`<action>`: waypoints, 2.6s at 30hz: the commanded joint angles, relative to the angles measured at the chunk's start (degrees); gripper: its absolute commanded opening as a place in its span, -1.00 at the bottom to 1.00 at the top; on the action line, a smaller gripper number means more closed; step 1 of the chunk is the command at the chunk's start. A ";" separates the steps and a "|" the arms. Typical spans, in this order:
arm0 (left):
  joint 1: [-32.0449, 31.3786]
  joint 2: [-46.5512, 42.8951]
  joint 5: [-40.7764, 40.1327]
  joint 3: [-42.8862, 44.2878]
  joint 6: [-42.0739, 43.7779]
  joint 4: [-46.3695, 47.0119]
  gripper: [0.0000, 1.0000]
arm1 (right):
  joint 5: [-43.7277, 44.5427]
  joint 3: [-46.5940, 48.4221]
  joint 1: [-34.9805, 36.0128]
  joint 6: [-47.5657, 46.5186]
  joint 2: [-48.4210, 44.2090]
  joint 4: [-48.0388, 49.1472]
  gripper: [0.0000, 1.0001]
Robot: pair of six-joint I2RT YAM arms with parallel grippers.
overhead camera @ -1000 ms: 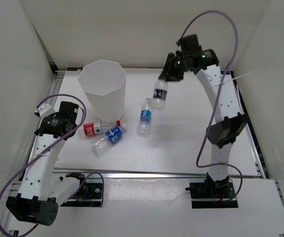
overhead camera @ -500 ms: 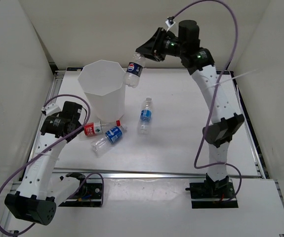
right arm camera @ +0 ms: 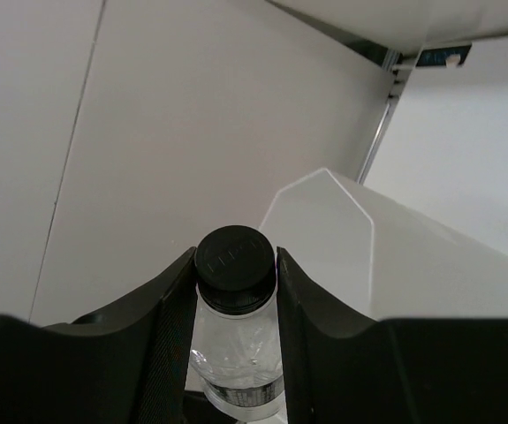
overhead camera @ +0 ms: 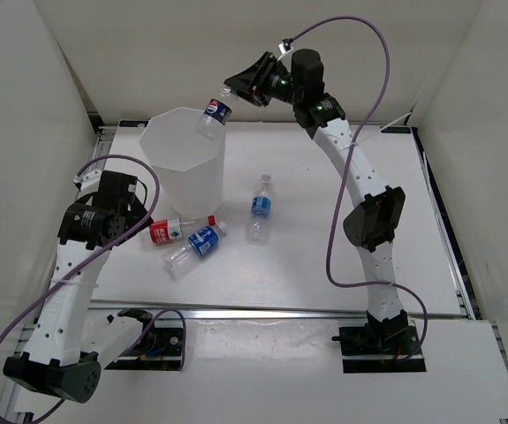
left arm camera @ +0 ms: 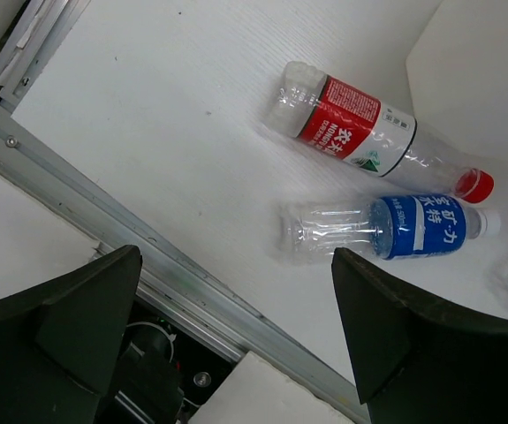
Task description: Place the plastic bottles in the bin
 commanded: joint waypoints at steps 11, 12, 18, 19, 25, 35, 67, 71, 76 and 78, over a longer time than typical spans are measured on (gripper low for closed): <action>-0.27 -1.46 6.16 -1.27 2.67 -4.51 1.00 | 10.28 2.37 6.77 -17.39 -0.58 2.52 -0.69; -0.27 -2.07 6.16 -1.88 2.67 -4.51 1.00 | 11.25 2.37 6.78 -18.54 -0.58 0.95 -0.63; -0.27 -3.84 5.64 -3.12 0.48 -4.51 1.00 | 14.94 0.87 9.59 -23.91 -6.38 -7.13 0.99; -0.27 -4.53 5.12 -3.64 -0.31 -4.51 1.00 | 15.56 0.87 9.59 -24.78 -7.60 -10.63 0.99; -0.27 -6.29 3.71 -3.64 -1.37 -3.99 1.00 | 30.14 -17.18 7.40 -24.00 -26.57 -22.53 0.99; -0.27 -12.45 2.46 -12.07 -2.78 0.33 1.00 | 9.16 -40.89 -5.09 -28.21 -21.44 -28.07 0.99; -0.27 -9.64 3.01 -14.45 -8.84 -4.24 1.00 | 5.02 -31.13 -3.41 -29.55 -1.36 -32.73 -0.01; -0.27 -9.64 1.68 -14.45 -9.37 -3.01 1.00 | -0.68 -22.01 -5.18 -26.74 -8.92 -32.03 -0.12; -0.27 -9.64 1.68 -15.07 -9.37 -0.90 1.00 | -12.20 -4.86 -5.70 -16.91 -8.93 -19.84 -0.12; -0.27 -8.24 2.39 -13.76 -8.67 -0.90 1.00 | -13.00 -4.84 -5.18 -8.76 -10.69 -12.02 -0.14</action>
